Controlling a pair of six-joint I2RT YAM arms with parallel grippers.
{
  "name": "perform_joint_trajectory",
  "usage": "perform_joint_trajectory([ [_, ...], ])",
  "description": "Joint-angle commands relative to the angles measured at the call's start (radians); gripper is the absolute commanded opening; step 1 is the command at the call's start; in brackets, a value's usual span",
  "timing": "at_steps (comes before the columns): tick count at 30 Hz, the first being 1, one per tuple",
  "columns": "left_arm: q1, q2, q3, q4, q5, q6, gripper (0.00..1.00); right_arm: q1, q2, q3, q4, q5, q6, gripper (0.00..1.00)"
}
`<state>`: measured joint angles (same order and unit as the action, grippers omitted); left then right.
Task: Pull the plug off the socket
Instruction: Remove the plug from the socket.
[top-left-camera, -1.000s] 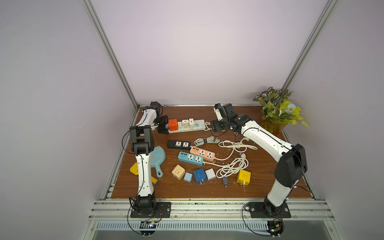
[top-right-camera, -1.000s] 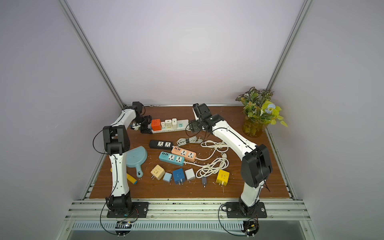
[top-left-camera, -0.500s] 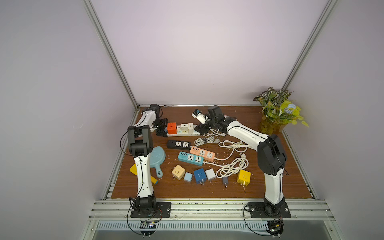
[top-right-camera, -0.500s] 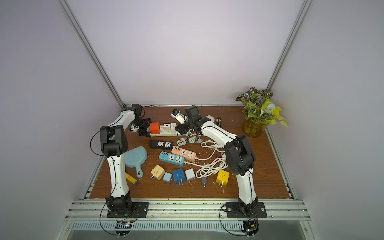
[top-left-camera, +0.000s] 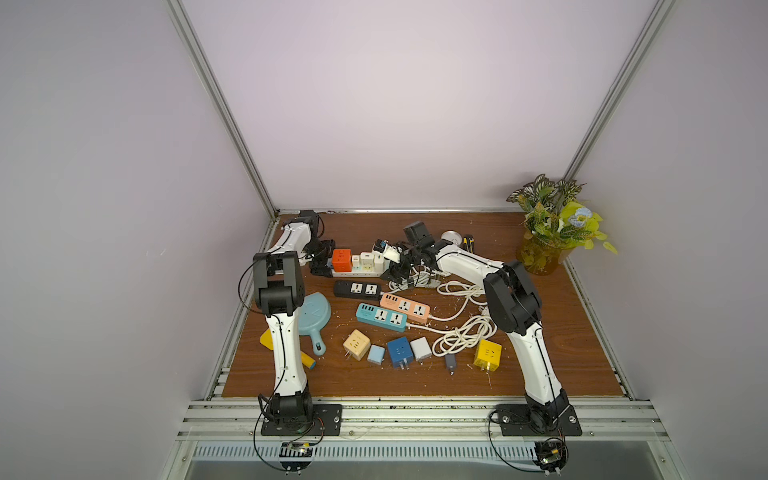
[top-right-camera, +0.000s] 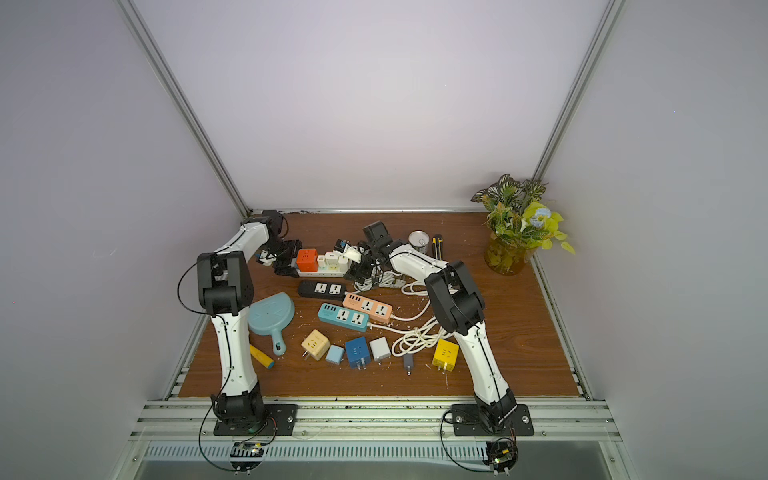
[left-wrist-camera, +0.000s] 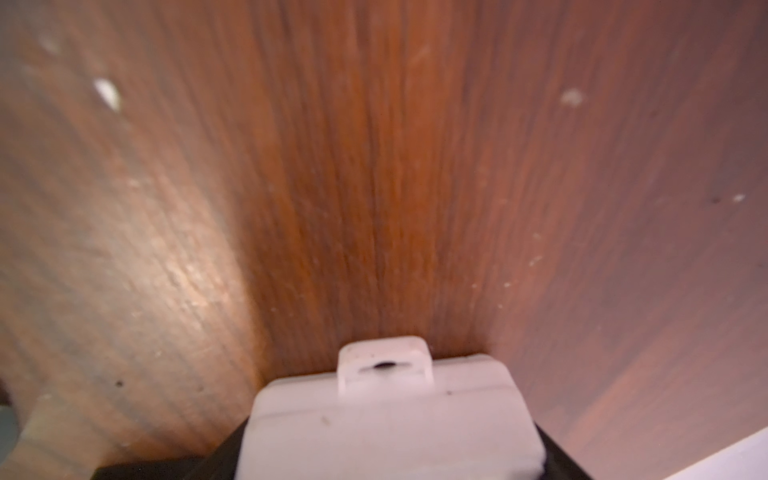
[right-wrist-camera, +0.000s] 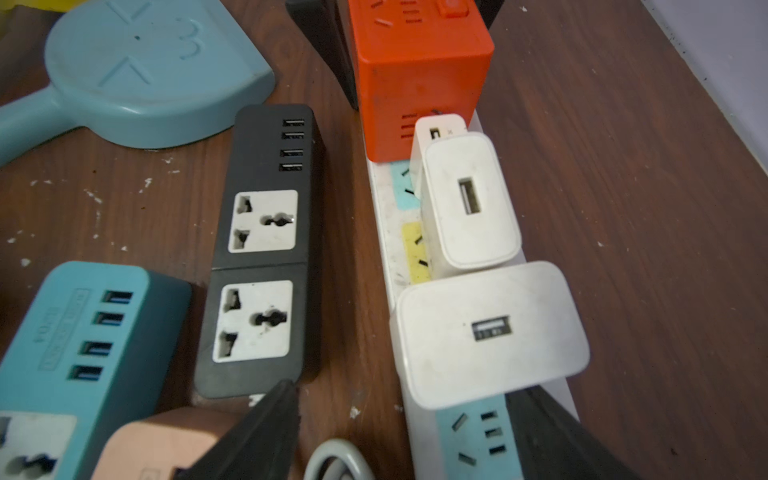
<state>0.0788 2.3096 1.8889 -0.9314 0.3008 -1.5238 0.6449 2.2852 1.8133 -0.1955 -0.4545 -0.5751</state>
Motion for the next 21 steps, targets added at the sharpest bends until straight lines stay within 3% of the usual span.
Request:
perform_joint_trajectory([
  [1, 0.012, 0.043, -0.061, -0.116, -0.130, 0.099, 0.21, 0.000, 0.014, 0.067, 0.036, -0.005, -0.016, 0.84],
  [12, 0.012, 0.053, -0.051, -0.115, -0.121, 0.101, 0.20, 0.010, 0.082, 0.164, 0.027, -0.033, 0.001, 0.80],
  [15, 0.012, 0.054, -0.050, -0.113, -0.118, 0.100, 0.20, 0.014, 0.085, 0.144, 0.026, -0.036, 0.014, 0.71],
  [18, 0.012, 0.054, -0.053, -0.114, -0.116, 0.098, 0.20, 0.016, 0.089, 0.143, 0.033, -0.022, 0.032, 0.53],
  [21, 0.012, 0.054, -0.050, -0.114, -0.117, 0.094, 0.20, 0.015, 0.085, 0.153, 0.027, -0.004, 0.039, 0.42],
])
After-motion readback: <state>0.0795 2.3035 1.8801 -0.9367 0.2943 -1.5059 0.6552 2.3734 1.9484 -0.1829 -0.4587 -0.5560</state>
